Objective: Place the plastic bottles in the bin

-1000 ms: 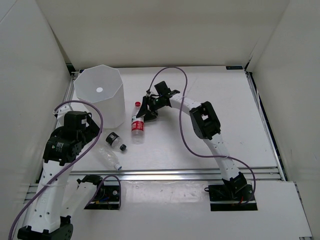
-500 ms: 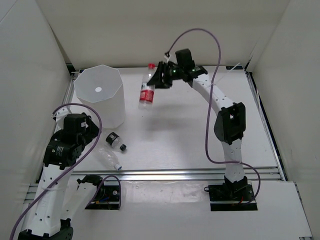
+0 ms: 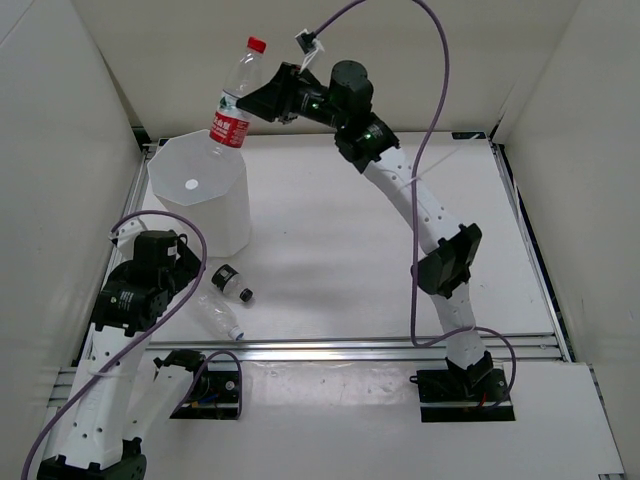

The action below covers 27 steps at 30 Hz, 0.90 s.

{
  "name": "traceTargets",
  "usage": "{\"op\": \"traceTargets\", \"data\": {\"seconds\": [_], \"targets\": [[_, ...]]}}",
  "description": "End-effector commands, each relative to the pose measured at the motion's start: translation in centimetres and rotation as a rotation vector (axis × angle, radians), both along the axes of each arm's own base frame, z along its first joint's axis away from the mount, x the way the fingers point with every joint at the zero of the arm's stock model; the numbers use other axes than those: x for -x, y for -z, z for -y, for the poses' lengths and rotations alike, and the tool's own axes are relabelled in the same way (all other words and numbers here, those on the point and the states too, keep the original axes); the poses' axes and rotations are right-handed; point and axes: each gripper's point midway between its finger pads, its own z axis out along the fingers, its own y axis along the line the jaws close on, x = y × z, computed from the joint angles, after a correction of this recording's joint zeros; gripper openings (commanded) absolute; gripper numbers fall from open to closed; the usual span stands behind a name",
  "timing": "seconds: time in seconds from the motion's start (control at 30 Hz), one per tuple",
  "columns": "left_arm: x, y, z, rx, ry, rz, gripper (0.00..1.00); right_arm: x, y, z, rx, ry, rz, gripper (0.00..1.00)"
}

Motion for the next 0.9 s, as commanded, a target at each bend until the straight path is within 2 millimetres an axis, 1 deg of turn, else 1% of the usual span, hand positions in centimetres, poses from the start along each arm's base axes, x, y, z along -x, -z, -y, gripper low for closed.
{"op": "traceTargets", "data": {"seconds": [0.0,0.03,0.07,0.1,0.17,0.2,0.23,0.27,0.3,0.33,0.37,0.4,0.43,0.47,0.5,0.53,0.57,0.63,0.67,0.7,0.73,0.77,0.8,0.83,0.87], "targets": [[0.0,0.3,0.3,0.003,0.014,-0.022,1.0,-2.0,0.3,-1.6,-0.036,0.097,0.079,0.4],[0.2,0.5,0.4,0.008,0.02,-0.032,1.0,-1.9,-0.2,-1.5,-0.041,0.099,0.096,0.43],[0.1,0.6,0.4,0.007,0.02,-0.041,1.0,-2.1,-0.2,-1.4,-0.04,0.11,0.103,0.47],[0.1,0.7,0.6,0.023,0.019,-0.039,1.0,-2.4,0.3,-1.6,-0.033,0.11,0.097,0.52],[-0.1,1.0,0.9,0.038,0.016,-0.046,1.0,-1.5,0.4,-2.4,-0.025,0.095,0.12,0.57],[0.0,1.5,0.9,0.047,0.004,-0.053,1.0,-1.8,1.6,-2.7,0.005,0.096,0.106,0.69],[-0.2,1.7,1.1,0.054,0.01,-0.053,1.0,-1.4,2.8,-3.4,0.029,0.068,0.086,0.8],[0.0,2.0,1.1,0.064,-0.001,-0.051,1.0,-1.0,3.5,-3.5,0.058,0.045,0.094,0.93],[-0.2,1.8,1.2,0.066,-0.001,-0.039,1.0,-0.6,3.0,-3.1,0.072,0.047,0.101,1.0],[-0.4,2.1,1.2,0.073,-0.008,-0.038,1.0,-0.1,3.3,-2.5,0.116,0.047,0.088,1.0],[-0.4,2.1,1.3,0.08,-0.016,-0.035,1.0,0.1,3.2,-1.8,0.143,0.066,0.107,1.0],[-0.3,1.9,1.3,0.082,-0.015,-0.026,1.0,1.3,-0.1,0.2,0.136,0.107,0.19,1.0],[-0.6,1.8,1.3,0.093,-0.024,-0.01,1.0,0.1,1.2,1.3,0.174,0.17,0.162,1.0],[-0.5,2.2,1.4,0.099,-0.033,-0.02,1.0,-0.6,0.7,3.3,0.181,0.209,0.155,1.0],[-0.4,2.7,1.3,0.099,-0.033,-0.02,1.0,0.0,-1.2,5.1,0.159,0.227,0.157,1.0],[-0.3,3.2,1.4,0.113,-0.052,-0.026,1.0,-0.2,-1.2,6.2,0.171,0.242,0.128,1.0],[-0.3,3.4,1.9,0.142,-0.044,-0.019,1.0,-0.4,-1.8,7.6,0.17,0.257,0.117,1.0],[0.0,4.7,2.3,0.173,-0.051,-0.04,1.0,-0.1,-1.4,8.7,0.202,0.253,0.102,1.0],[0.1,5.2,2.5,0.183,-0.055,-0.054,1.0,0.0,-0.4,8.7,0.232,0.24,0.095,1.0],[0.3,5.6,2.6,0.197,-0.055,-0.057,1.0,0.6,-0.3,8.9,0.239,0.23,0.088,1.0],[0.6,6.5,2.6,0.203,-0.071,-0.077,1.0,0.9,0.4,9.0,0.262,0.216,0.076,1.0],[0.8,7.0,2.6,0.2,-0.073,-0.091,1.0,1.5,0.6,9.2,0.269,0.199,0.069,1.0],[1.0,7.5,2.6,0.203,-0.081,-0.102,1.0,1.5,1.5,9.0,0.284,0.187,0.051,1.0],[1.3,8.4,2.6,0.203,-0.092,-0.124,1.0,1.9,1.7,9.1,0.286,0.175,0.037,1.0],[1.4,8.8,2.5,0.206,-0.1,-0.132,1.0,2.2,2.3,9.1,0.301,0.159,0.02,1.0]]}}
